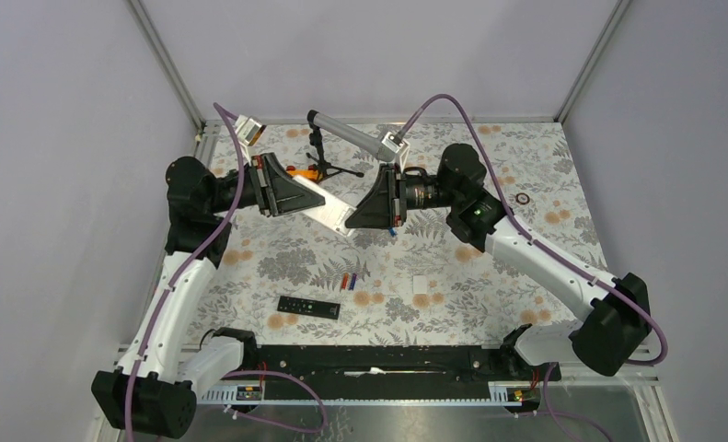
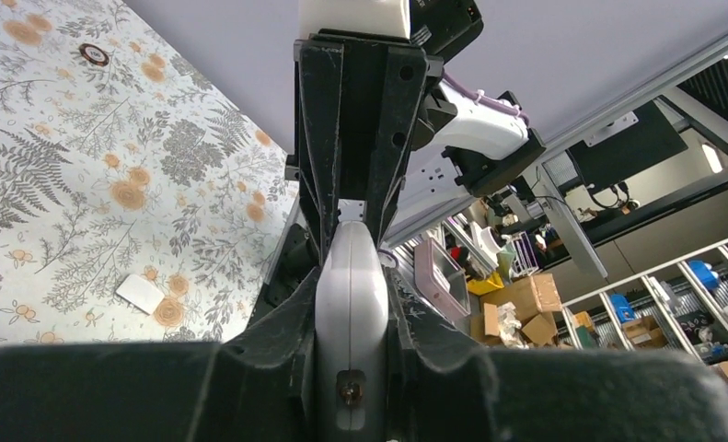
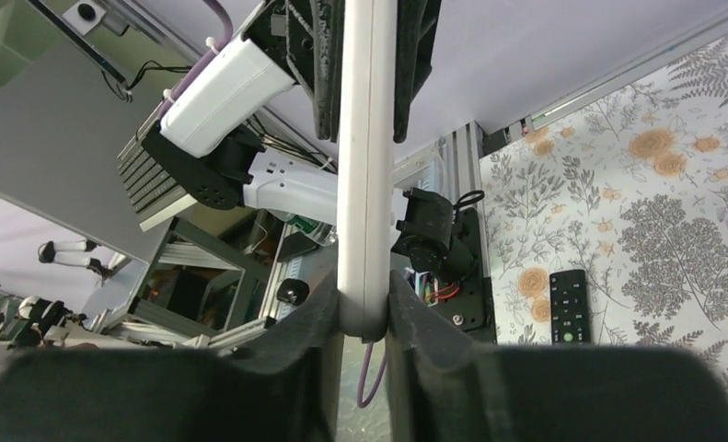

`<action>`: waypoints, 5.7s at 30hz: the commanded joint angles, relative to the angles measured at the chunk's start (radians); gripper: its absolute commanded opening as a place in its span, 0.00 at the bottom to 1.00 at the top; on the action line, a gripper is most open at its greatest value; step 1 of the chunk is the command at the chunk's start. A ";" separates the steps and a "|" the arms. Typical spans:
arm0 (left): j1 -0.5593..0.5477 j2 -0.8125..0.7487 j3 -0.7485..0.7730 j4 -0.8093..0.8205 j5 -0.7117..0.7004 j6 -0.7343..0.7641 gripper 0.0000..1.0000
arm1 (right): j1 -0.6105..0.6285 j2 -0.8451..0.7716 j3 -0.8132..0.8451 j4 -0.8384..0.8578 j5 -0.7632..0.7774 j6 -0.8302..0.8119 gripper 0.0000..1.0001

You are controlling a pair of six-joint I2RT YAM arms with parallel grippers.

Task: Load the batteries into the remote control
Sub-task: Adjust the remote control, then pick up the battery from the center of the board, then load the battery into the remote control.

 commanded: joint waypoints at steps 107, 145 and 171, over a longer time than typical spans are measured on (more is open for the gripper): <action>0.039 -0.166 -0.027 -0.547 -0.896 0.453 0.00 | 0.061 0.145 0.105 -0.581 0.710 -0.412 0.20; -0.080 -0.048 -0.373 0.565 -0.781 -0.473 0.00 | 0.222 0.096 0.536 -0.652 1.145 -0.186 0.23; -0.080 -0.003 -0.417 0.699 -0.783 -0.565 0.00 | 0.251 0.190 0.628 -0.785 1.231 -0.243 0.28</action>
